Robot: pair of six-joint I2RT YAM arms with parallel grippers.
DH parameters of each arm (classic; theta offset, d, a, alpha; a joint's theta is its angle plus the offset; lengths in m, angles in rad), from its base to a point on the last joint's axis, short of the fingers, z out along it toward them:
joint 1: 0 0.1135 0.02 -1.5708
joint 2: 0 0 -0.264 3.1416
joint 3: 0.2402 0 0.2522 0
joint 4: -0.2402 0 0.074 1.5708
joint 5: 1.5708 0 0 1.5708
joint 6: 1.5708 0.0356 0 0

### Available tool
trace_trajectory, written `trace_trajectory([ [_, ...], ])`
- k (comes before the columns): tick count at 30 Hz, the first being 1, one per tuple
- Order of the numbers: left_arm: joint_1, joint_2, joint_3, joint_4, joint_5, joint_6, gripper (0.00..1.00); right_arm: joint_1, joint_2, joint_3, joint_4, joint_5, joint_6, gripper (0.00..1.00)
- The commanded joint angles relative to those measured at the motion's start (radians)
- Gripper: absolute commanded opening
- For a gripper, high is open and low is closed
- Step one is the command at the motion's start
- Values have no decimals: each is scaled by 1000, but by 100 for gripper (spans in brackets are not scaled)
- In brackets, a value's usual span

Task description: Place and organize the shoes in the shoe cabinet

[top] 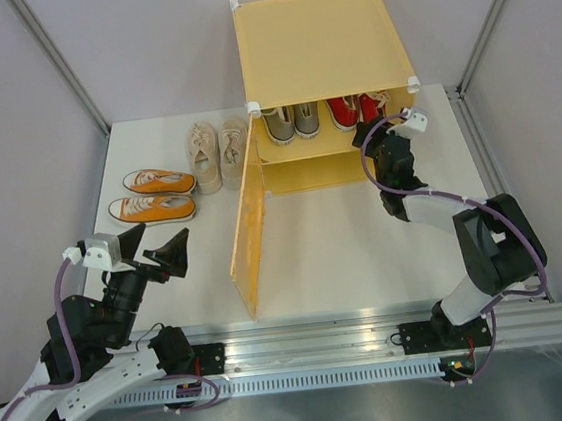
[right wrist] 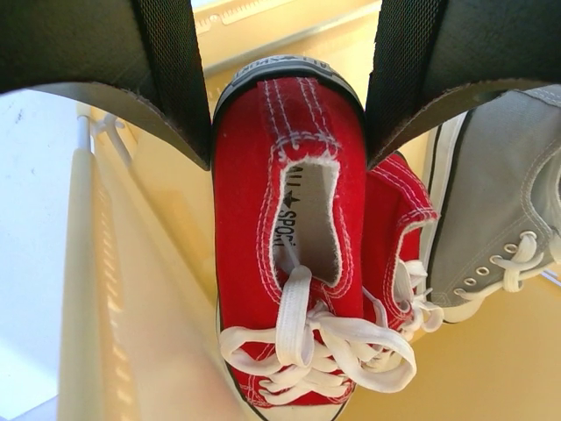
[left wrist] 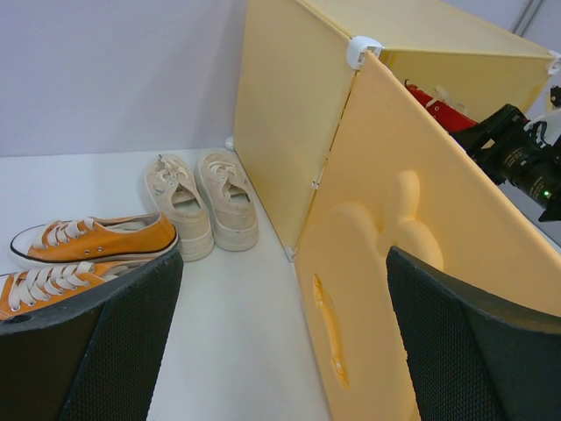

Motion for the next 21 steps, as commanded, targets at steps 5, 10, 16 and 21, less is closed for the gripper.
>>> trace_trajectory([
  [5, 4, 3, -4, 9, -6, -23, 100, -15, -6, 18, 231, -99, 27, 1],
  [10, 4, 5, -5, 11, -3, -25, 100, -15, 13, 22, 248, -95, 17, 0],
  [16, 4, 5, -5, 11, -3, -23, 100, -14, 65, 76, 234, -79, 30, 1],
  [21, 4, 5, -5, 9, -4, -23, 100, -7, 105, 131, 212, -78, 29, 1],
])
